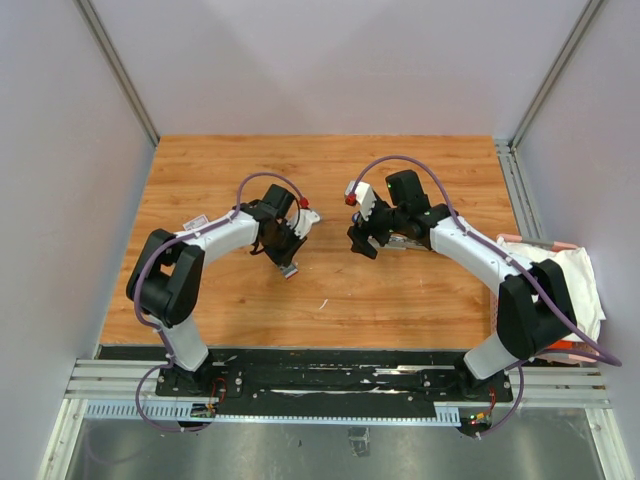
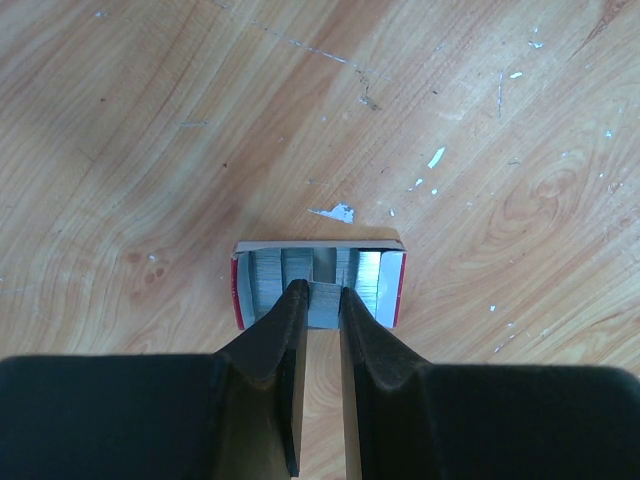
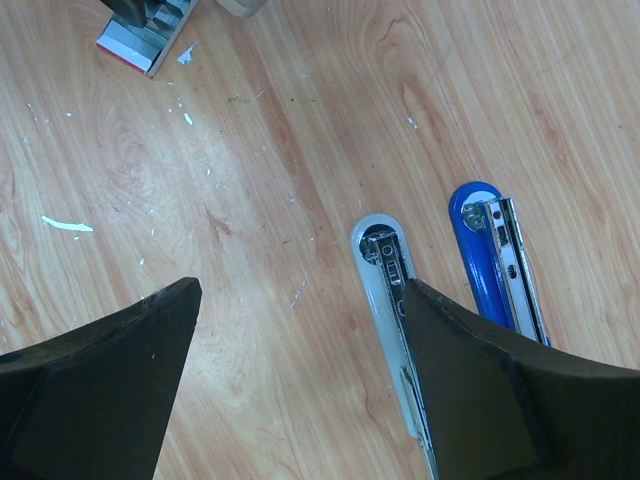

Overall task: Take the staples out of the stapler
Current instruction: Place the staple in the staple box.

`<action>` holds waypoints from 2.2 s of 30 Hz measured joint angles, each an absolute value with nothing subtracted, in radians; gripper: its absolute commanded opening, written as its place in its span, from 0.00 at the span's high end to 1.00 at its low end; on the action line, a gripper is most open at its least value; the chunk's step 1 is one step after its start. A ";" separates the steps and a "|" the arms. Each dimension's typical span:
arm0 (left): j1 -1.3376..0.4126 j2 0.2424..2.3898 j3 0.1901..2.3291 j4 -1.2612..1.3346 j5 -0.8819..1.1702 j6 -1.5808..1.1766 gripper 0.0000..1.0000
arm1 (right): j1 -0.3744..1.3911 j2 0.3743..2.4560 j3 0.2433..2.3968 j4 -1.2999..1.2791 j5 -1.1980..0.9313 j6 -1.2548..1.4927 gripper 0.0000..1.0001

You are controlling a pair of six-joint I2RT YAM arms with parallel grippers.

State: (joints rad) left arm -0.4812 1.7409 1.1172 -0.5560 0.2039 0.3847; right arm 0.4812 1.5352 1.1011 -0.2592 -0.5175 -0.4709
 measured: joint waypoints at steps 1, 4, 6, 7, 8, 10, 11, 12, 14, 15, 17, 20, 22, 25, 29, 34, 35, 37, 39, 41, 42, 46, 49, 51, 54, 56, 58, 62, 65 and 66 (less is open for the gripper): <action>-0.482 1.742 1.117 -0.556 0.203 0.385 0.86 | 0.481 1.535 1.101 -0.259 -0.521 -0.471 0.15; -0.486 1.744 1.118 -0.556 0.202 0.385 0.86 | 0.481 1.535 1.101 -0.259 -0.525 -0.471 0.15; -0.490 1.745 1.118 -0.556 0.200 0.385 0.86 | 0.481 1.535 1.101 -0.259 -0.525 -0.471 0.15; -0.492 1.745 1.118 -0.556 0.199 0.385 0.86 | 0.481 1.535 1.101 -0.259 -0.526 -0.471 0.15; -0.493 1.746 1.118 -0.556 0.197 0.385 0.86 | 0.481 1.535 1.101 -0.259 -0.527 -0.471 0.15; -0.494 1.746 1.118 -0.556 0.195 0.386 0.86 | 0.481 1.535 1.101 -0.259 -0.530 -0.471 0.15; -0.494 1.746 1.118 -0.556 0.194 0.387 0.86 | 0.481 1.535 1.101 -0.259 -0.531 -0.471 0.15; -0.494 1.746 1.118 -0.556 0.194 0.388 0.86 | 0.481 1.535 1.101 -0.259 -0.532 -0.471 0.15; -0.494 1.748 1.118 -0.556 0.191 0.389 0.86 | 0.481 1.535 1.101 -0.259 -0.532 -0.471 0.15; -0.494 1.749 1.118 -0.556 0.190 0.392 0.86 | 0.481 1.535 1.101 -0.259 -0.532 -0.471 0.15; -0.495 1.750 1.118 -0.556 0.187 0.393 0.86 | 0.481 1.535 1.101 -0.259 -0.533 -0.470 0.15; -0.495 1.750 1.118 -0.556 0.180 0.397 0.86 | 0.481 1.535 1.101 -0.259 -0.535 -0.470 0.15; -0.495 1.750 1.118 -0.556 0.178 0.397 0.86 | 0.481 1.535 1.101 -0.259 -0.536 -0.471 0.15; -0.495 1.750 1.118 -0.556 0.176 0.400 0.86 | 0.481 1.535 1.101 -0.259 -0.541 -0.470 0.15; -0.496 1.752 1.118 -0.556 0.176 0.400 0.86 | 0.481 1.535 1.101 -0.259 -0.547 -0.470 0.15; -0.503 1.757 1.118 -0.558 0.176 0.402 0.86 | 0.481 1.535 1.101 -0.259 -0.550 -0.469 0.15; -0.505 1.757 1.118 -0.558 0.176 0.403 0.86 | 0.481 1.535 1.101 -0.259 -0.550 -0.469 0.15; -0.507 1.757 1.118 -0.558 0.176 0.404 0.85 | 0.481 1.535 1.101 -0.259 -0.550 -0.469 0.15; -0.508 1.757 1.118 -0.560 0.174 0.405 0.84 | 0.481 1.535 1.101 -0.259 -0.551 -0.469 0.15; -0.508 1.758 1.118 -0.560 0.169 0.407 0.83 | 0.481 1.535 1.101 -0.259 -0.551 -0.469 0.15; -0.508 1.758 1.118 -0.561 0.167 0.408 0.82 | 0.481 1.535 1.101 -0.259 -0.551 -0.469 0.15; -0.508 1.761 1.118 -0.564 0.158 0.411 0.81 | 0.481 1.535 1.101 -0.259 -0.553 -0.469 0.15; -0.508 1.767 1.118 -0.565 0.154 0.412 0.81 | 0.481 1.535 1.101 -0.259 -0.554 -0.468 0.15; -0.508 1.769 1.118 -0.565 0.154 0.412 0.81 | 0.481 1.535 1.101 -0.259 -0.556 -0.468 0.15; -0.508 1.769 1.118 -0.566 0.154 0.413 0.77 | 0.481 1.535 1.101 -0.259 -0.557 -0.467 0.15; -0.508 1.769 1.118 -0.566 0.153 0.415 0.74 | 0.481 1.535 1.101 -0.259 -0.558 -0.467 0.15; -0.508 1.769 1.118 -0.566 0.151 0.416 0.72 | 0.481 1.535 1.101 -0.259 -0.558 -0.467 0.15; -0.508 1.769 1.118 -0.571 0.150 0.416 0.69 | 0.481 1.535 1.101 -0.259 -0.558 -0.467 0.15; -0.508 1.769 1.120 -0.574 0.150 0.415 0.68 | 0.481 1.535 1.101 -0.259 -0.558 -0.467 0.15; -0.508 1.769 1.122 -0.576 0.150 0.415 0.68 | 0.481 1.535 1.101 -0.259 -0.558 -0.467 0.15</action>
